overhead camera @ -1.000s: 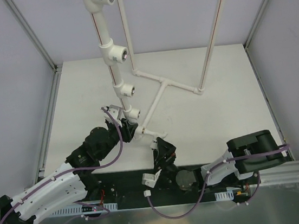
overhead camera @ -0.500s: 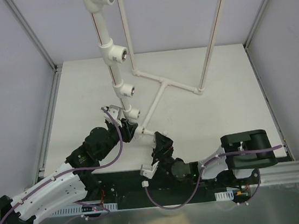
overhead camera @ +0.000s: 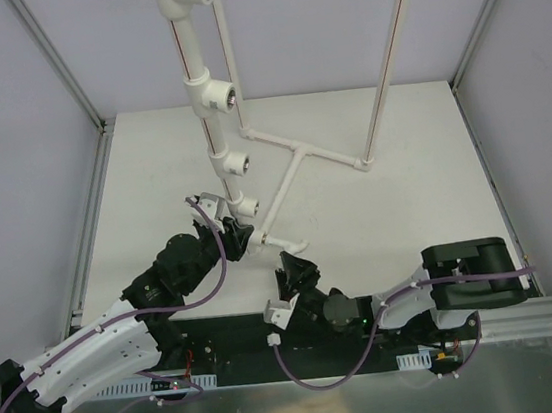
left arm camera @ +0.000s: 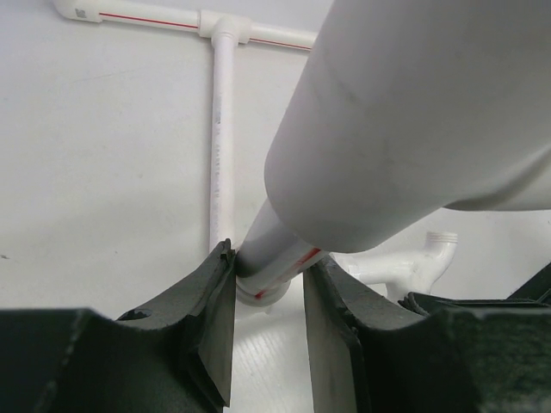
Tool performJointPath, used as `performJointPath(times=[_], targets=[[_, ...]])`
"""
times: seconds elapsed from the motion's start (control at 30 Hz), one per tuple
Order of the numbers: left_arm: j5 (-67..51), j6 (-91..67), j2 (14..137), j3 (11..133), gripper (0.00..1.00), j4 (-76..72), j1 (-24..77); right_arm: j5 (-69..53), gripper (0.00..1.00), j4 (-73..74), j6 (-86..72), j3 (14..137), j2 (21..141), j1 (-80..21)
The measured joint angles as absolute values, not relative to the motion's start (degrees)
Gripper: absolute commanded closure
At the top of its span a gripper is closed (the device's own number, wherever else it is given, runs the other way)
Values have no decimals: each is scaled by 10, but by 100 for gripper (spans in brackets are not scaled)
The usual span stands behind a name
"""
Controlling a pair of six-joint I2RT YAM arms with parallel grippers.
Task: Install the water faucets
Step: Screw the water faucet onto the adaptor.
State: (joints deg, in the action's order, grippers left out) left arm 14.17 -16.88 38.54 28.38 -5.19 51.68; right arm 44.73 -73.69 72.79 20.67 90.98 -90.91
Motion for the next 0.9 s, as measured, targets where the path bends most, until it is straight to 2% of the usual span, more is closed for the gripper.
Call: performJointPath(times=[0.07, 0.1, 0.37, 0.53, 0.73, 0.9], targets=[[140, -170, 385, 284, 100, -52, 517, 438, 96, -723, 692, 202, 887, -907], [139, -170, 385, 284, 100, -52, 517, 431, 100, -706, 663, 200, 866, -905], [128, -173, 388, 284, 100, -55, 518, 366, 100, -531, 440, 198, 684, -868], [109, -177, 396, 284, 100, -64, 518, 248, 100, -357, 232, 218, 555, -769], [103, -204, 393, 284, 100, -48, 520, 171, 100, -228, 53, 278, 531, -653], [94, -206, 389, 284, 100, -34, 522, 136, 100, -130, -69, 362, 583, -557]])
